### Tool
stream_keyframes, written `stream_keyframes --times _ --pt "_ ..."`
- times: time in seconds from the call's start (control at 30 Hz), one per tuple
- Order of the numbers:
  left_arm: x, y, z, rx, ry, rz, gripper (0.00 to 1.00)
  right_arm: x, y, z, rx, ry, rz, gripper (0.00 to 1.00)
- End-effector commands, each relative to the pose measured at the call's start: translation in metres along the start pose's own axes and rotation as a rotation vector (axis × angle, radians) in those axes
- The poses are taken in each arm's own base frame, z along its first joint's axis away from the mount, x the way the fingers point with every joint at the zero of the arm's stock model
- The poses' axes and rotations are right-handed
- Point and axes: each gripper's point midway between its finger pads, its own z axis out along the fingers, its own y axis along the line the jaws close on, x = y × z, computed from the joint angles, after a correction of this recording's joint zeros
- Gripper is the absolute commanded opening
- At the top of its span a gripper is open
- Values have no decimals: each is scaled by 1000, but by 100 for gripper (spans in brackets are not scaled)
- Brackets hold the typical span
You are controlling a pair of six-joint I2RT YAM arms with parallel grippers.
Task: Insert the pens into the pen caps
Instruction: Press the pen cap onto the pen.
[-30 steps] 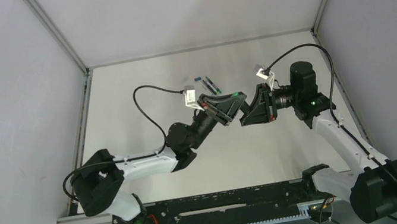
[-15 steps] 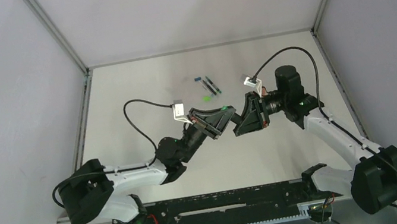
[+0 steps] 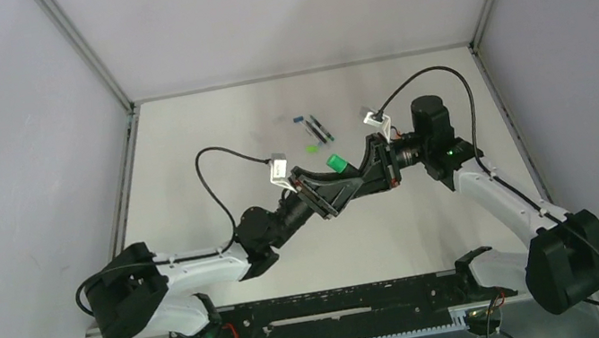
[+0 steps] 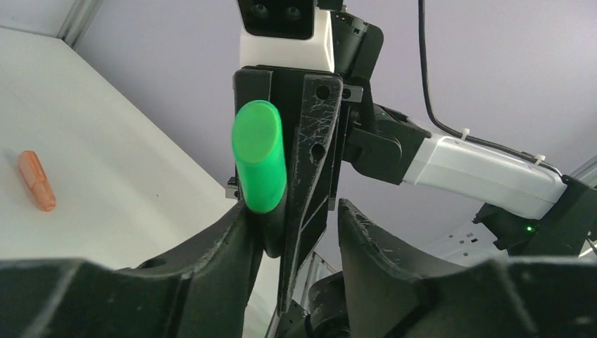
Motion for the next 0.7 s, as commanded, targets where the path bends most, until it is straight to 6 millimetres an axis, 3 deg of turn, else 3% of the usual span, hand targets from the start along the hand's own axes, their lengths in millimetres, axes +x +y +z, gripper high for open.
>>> stream_keyframes --times 0.0,0.2,0.37,0.5,0.67 --pt "75 -37 -36 168 335 -75 54 -49 -32 -4 195 -103 -191 0" --pt "74 -31 -49 167 343 -49 66 -47 -27 -5 172 -91 -217 0" --pt "63 -18 -75 151 318 42 77 -43 -15 -7 109 -66 -269 0" --pt "38 -11 -93 128 232 121 86 -41 -7 -7 70 -45 -312 0" --pt "0 -21 -96 118 120 269 99 -32 0 -3 25 -6 -358 0"
